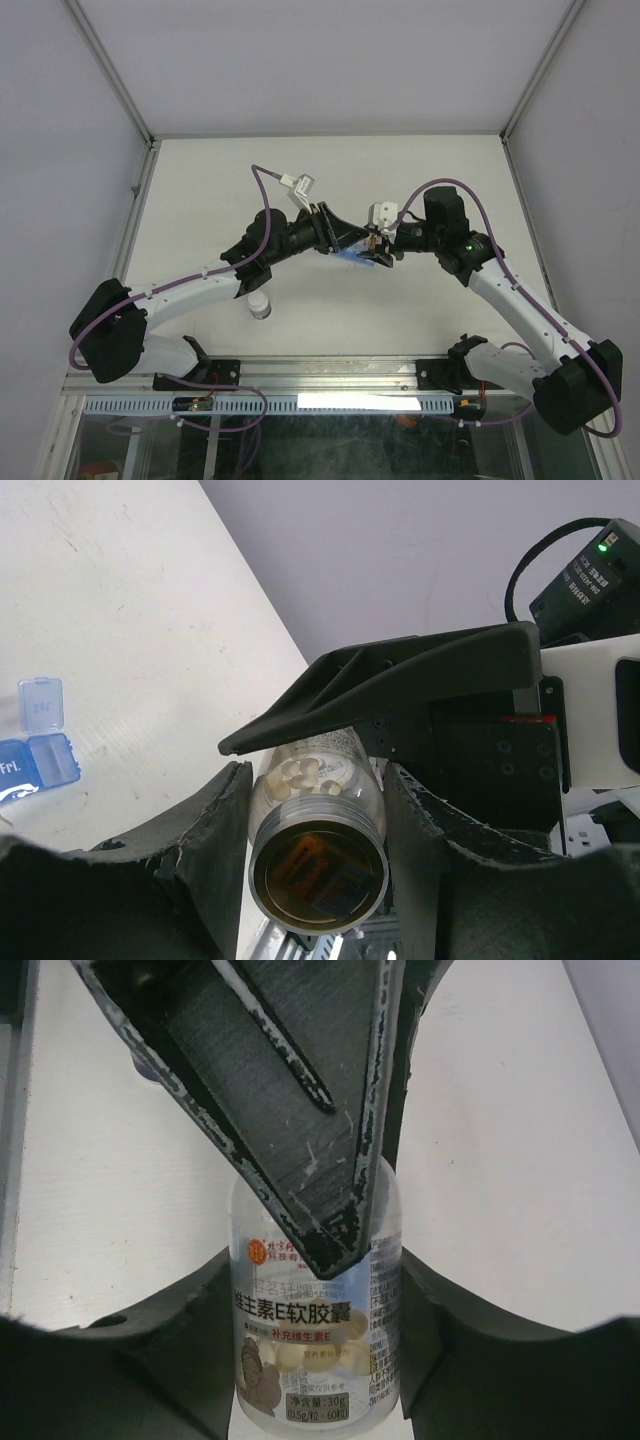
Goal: Sort the pills into containers
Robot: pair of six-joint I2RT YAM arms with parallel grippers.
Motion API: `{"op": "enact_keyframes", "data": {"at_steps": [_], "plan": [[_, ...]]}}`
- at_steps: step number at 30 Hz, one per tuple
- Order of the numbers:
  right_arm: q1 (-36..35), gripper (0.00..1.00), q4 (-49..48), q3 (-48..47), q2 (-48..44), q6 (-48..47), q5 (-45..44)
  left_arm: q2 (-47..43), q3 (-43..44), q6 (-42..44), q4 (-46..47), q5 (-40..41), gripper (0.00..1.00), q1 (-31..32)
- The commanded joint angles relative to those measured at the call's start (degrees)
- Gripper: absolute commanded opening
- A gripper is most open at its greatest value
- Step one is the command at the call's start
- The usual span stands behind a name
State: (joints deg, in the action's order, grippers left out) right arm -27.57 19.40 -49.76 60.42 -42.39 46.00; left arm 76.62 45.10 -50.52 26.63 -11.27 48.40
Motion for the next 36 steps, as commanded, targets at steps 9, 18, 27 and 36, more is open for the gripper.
{"op": "enact_keyframes", "data": {"at_steps": [9,18,27,36], "plan": [[5.26,0.00,9.95,-1.35,-1.46,-6.20,14.41,-11.52,-6.20,15.70,10.65,-0.59,0.99,0.29],[7.78,0.00,17.26,-1.57,-0.24,-11.91,22.77,-22.98,-18.92,43.95,18.68,-16.66,0.99,0.15],[7.87,0.00,17.53,0.59,1.51,-15.68,23.52,-15.33,-23.53,58.10,33.76,-22.57,0.91,0.35],[7.71,0.00,18.29,0.61,2.51,-16.80,23.18,-7.27,-19.25,58.53,34.17,-19.65,0.76,2.03]]}}
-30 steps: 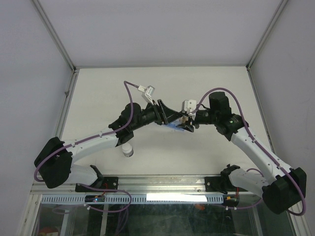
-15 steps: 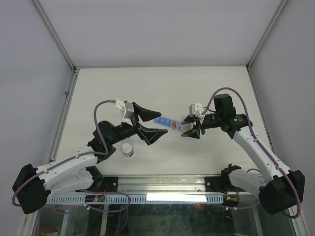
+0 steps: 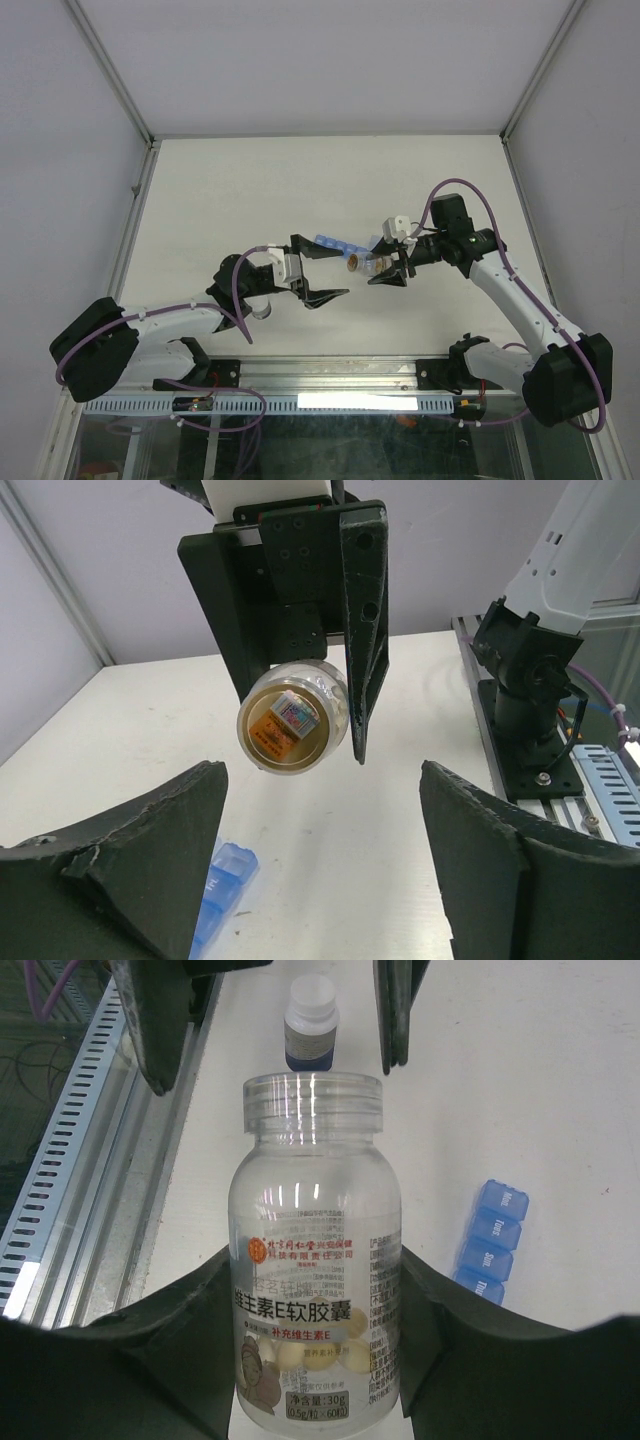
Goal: Sort the pills into containers
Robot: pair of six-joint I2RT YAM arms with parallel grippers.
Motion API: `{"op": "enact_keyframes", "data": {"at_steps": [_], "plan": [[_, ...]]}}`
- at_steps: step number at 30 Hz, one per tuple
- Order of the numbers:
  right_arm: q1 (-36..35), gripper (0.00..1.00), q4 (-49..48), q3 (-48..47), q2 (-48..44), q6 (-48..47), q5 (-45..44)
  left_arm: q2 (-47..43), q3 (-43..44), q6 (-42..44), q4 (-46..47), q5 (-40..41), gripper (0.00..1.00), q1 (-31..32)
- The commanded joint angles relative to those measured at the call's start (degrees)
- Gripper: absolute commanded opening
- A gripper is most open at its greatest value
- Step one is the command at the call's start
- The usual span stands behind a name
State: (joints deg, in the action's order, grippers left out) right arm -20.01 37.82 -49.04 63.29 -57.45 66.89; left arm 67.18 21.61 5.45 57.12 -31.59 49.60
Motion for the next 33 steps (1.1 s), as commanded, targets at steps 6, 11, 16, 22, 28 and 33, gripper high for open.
{"op": "enact_keyframes", "data": {"at_steps": [6,11,16,22,28,33], "plan": [[-0.10,0.00,0.04,-0.09,-0.55,-1.78,2.18,5.11,7.14,1.14,2.84,1.82,0.63,1.37],[-0.29,0.00,0.64,-0.36,-0.36,-2.32,1.84,6.98,9.12,0.53,0.99,1.01,0.58,1.56],[-0.41,0.00,0.78,-0.43,-0.20,-2.40,1.49,8.03,10.50,-0.01,-0.62,-0.30,0.40,1.64],[-0.39,0.00,1.03,-0.87,0.00,-2.38,0.46,6.84,10.91,-4.84,-2.82,0.38,0.00,1.64],[-0.07,0.00,-2.66,-0.36,-0.61,1.49,-4.29,4.45,12.59,-33.76,-13.11,16.97,0.00,1.64],[-0.03,0.00,-4.92,-0.25,-0.12,4.00,-6.53,4.01,9.84,-49.92,-14.76,34.11,0.00,5.89]]}}
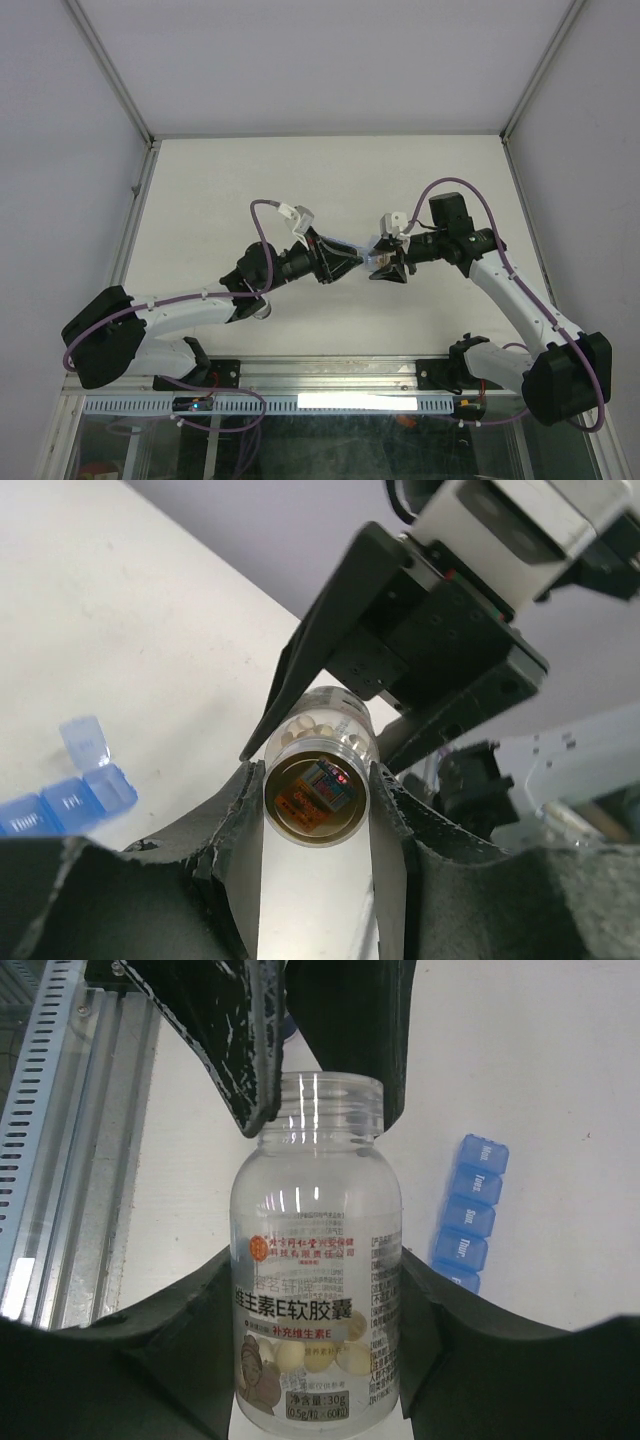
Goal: Sort the pills into containers
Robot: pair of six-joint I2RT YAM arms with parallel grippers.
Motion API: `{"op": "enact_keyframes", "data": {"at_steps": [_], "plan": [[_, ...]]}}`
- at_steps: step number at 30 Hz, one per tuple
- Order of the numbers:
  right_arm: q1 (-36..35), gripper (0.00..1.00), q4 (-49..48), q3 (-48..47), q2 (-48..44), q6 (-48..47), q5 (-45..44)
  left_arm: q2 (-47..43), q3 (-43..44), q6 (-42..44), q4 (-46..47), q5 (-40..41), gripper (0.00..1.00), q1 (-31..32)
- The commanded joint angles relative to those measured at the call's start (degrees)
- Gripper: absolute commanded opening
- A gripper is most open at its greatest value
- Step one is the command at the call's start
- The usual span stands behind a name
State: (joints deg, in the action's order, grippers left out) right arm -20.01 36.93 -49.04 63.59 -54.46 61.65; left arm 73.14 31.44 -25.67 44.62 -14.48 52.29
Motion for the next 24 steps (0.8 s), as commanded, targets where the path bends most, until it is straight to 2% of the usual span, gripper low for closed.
{"op": "enact_keyframes", "data": {"at_steps": [1,2,5,6,7,8,10,12,16,20,24], "plan": [[-0.03,0.00,-4.24,-0.27,-0.36,1.35,-1.68,-1.93,0.65,-19.61,-3.48,19.23,0.00,4.35],[-0.03,0.00,-4.50,-0.26,-0.32,1.51,-2.03,-1.92,1.64,-20.24,-5.07,21.57,0.00,5.21],[-0.03,0.00,-4.58,-0.27,-0.28,1.67,-2.11,-2.12,4.07,-20.68,-8.42,21.24,0.00,5.71],[0.01,0.00,-4.58,-0.26,-0.31,1.78,-2.04,-2.44,4.22,-20.28,-8.89,21.08,0.09,5.71],[-0.02,0.00,-4.65,-0.25,-0.33,1.74,-1.96,-3.02,4.13,-19.70,-9.05,20.91,0.31,5.72],[0.05,0.00,-4.59,-0.27,-0.36,1.80,-1.89,-3.65,3.90,-18.76,-9.05,20.66,0.48,5.72],[0.14,0.00,-4.58,-0.27,-0.25,1.94,-1.80,-5.22,2.65,-16.08,-7.63,19.67,0.71,5.72],[0.27,0.00,-4.44,-0.33,-0.23,1.98,-1.50,-7.18,0.55,-13.19,-5.27,19.20,0.81,5.73],[0.48,0.00,-3.90,-0.31,-0.22,1.31,-0.95,-10.97,-6.70,-4.46,2.77,15.26,0.98,5.63],[0.50,0.00,-2.03,-0.58,0.15,-0.83,0.88,-12.35,-12.24,8.45,10.54,7.85,0.99,5.50],[0.50,0.00,0.07,-0.79,0.48,-3.14,2.22,-10.70,-12.65,21.81,9.77,0.90,0.99,5.54]]}}
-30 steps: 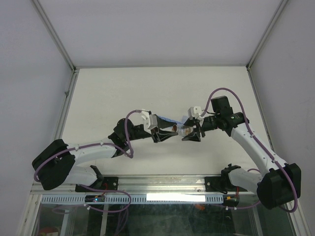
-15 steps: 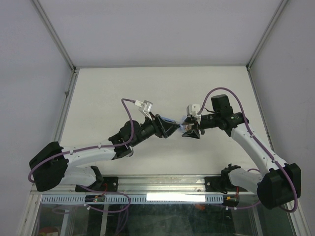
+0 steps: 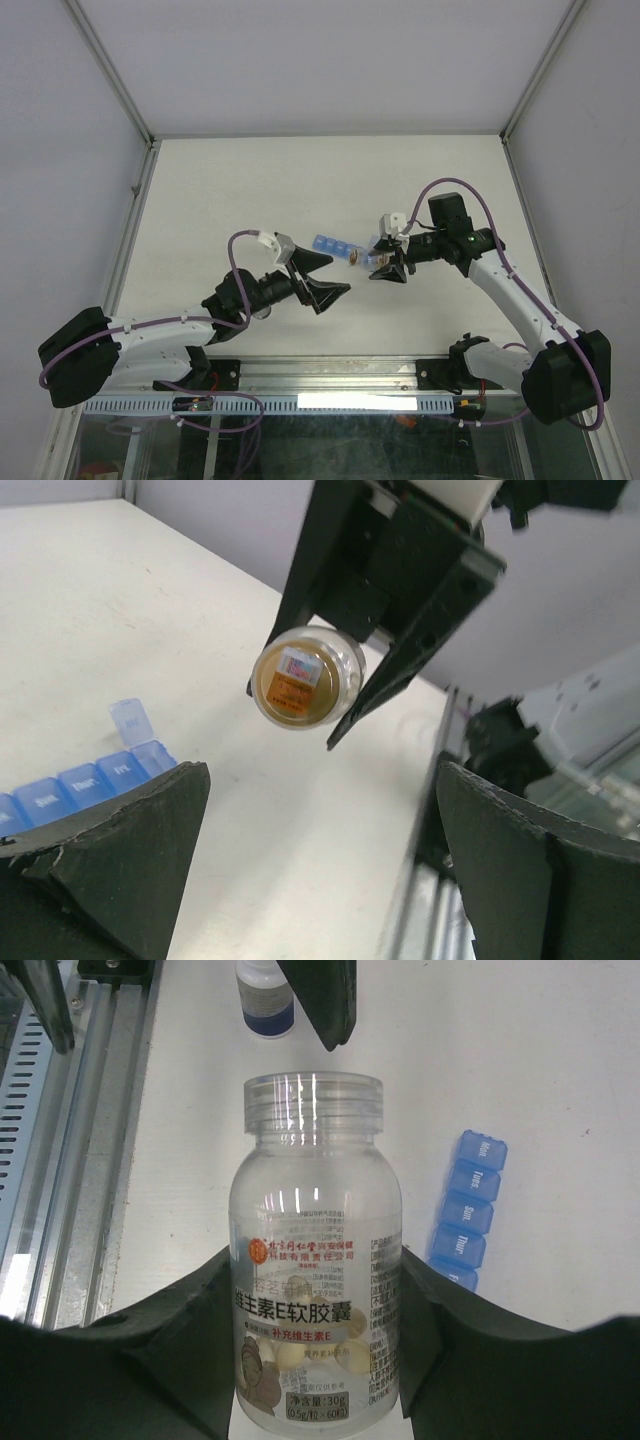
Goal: Sort the pills into containers
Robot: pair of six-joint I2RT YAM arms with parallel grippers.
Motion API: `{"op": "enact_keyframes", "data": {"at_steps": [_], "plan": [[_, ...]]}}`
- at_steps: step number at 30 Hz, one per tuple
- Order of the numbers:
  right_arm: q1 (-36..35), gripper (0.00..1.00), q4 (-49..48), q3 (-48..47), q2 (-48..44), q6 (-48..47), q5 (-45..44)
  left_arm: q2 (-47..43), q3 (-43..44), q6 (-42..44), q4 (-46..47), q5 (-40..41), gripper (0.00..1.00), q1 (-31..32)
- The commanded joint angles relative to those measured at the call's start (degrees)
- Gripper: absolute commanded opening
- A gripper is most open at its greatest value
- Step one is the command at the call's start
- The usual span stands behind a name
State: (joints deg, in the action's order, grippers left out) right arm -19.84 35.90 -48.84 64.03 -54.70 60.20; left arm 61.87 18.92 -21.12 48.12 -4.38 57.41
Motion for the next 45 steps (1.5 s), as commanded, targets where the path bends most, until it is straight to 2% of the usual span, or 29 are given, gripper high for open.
{"op": "enact_keyframes", "data": {"at_steps": [1,4,6,11,17,36,39,42,45], "plan": [[0.31,0.00,1.11,-0.95,-0.04,-3.07,3.64,1.08,-0.22,20.64,6.43,-10.64,0.99,0.42],[0.32,0.00,1.53,-0.84,-0.07,-3.84,3.58,2.50,-1.37,28.48,10.61,-11.05,0.99,0.30],[0.32,0.00,1.94,-0.82,0.08,-4.30,3.82,3.56,-0.18,29.84,10.48,-11.70,0.99,-1.05],[0.32,0.00,2.32,-0.80,0.46,-5.02,4.06,9.26,3.67,27.04,12.47,-16.65,0.98,-4.74],[0.32,0.00,3.28,-0.97,1.15,-5.92,4.00,15.41,8.45,24.69,12.66,-18.91,0.83,-5.75],[0.23,0.00,3.68,-1.16,1.70,-6.21,3.82,17.64,11.17,19.94,12.62,-23.40,0.64,-8.00],[0.24,0.00,3.78,-1.15,1.66,-6.21,3.87,18.18,11.73,18.70,12.64,-24.03,0.56,-8.18],[0.24,0.00,3.79,-1.17,1.62,-6.21,3.81,18.54,12.10,17.37,12.61,-24.83,0.43,-8.33],[0.24,0.00,3.79,-1.23,1.62,-6.21,3.71,18.44,12.54,15.68,11.85,-25.89,0.25,-8.39]]}}
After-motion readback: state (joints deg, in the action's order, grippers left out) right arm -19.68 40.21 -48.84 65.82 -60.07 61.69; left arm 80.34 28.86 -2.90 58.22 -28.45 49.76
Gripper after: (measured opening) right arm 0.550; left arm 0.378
